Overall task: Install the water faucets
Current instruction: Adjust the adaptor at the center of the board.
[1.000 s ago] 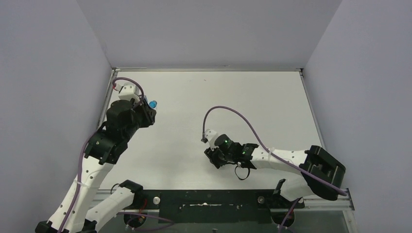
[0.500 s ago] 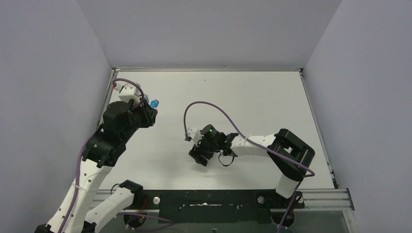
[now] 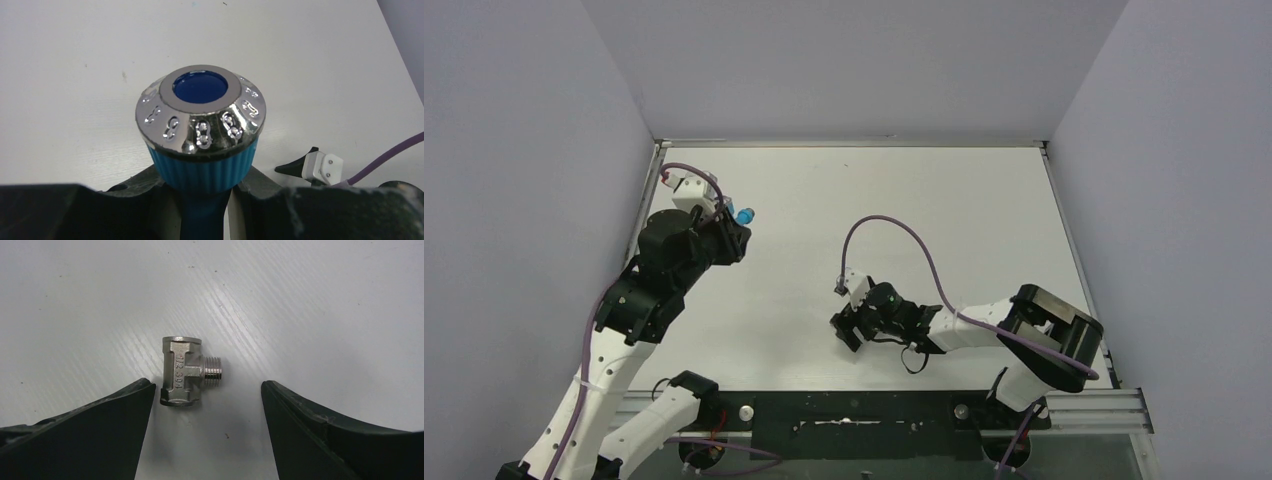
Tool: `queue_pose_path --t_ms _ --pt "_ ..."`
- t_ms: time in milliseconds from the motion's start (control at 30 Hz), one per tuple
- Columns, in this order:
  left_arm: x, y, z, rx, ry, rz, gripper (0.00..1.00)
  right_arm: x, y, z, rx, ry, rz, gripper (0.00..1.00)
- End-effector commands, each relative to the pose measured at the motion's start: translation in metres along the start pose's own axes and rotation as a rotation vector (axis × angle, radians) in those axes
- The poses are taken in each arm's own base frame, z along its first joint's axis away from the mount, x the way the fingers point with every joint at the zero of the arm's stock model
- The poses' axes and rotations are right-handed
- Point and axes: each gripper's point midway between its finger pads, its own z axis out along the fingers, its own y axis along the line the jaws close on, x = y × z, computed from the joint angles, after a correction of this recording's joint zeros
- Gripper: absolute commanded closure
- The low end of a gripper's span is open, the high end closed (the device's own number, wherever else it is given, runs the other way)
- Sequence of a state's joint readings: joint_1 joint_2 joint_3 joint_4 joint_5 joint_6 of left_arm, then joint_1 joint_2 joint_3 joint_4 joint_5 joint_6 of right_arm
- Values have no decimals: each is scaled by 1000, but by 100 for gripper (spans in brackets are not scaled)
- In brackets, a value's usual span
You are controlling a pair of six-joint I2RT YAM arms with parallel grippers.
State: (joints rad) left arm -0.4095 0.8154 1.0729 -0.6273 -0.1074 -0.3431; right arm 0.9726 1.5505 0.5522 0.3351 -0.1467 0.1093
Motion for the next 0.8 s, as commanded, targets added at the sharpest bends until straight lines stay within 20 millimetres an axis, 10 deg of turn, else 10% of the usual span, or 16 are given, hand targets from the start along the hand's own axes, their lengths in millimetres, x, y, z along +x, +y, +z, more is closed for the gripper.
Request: queue_pose_path --t_ms 0,433,767 --pt "-22 -9 -2 50 -88 4 100 -34 -2 1 130 -202 25 21" --pt "-16 -10 -2 58 -74 -3 100 3 2 8 210 -225 35 50" --pt "-6 -13 3 78 -44 -13 100 -11 3 1 213 -233 25 73"
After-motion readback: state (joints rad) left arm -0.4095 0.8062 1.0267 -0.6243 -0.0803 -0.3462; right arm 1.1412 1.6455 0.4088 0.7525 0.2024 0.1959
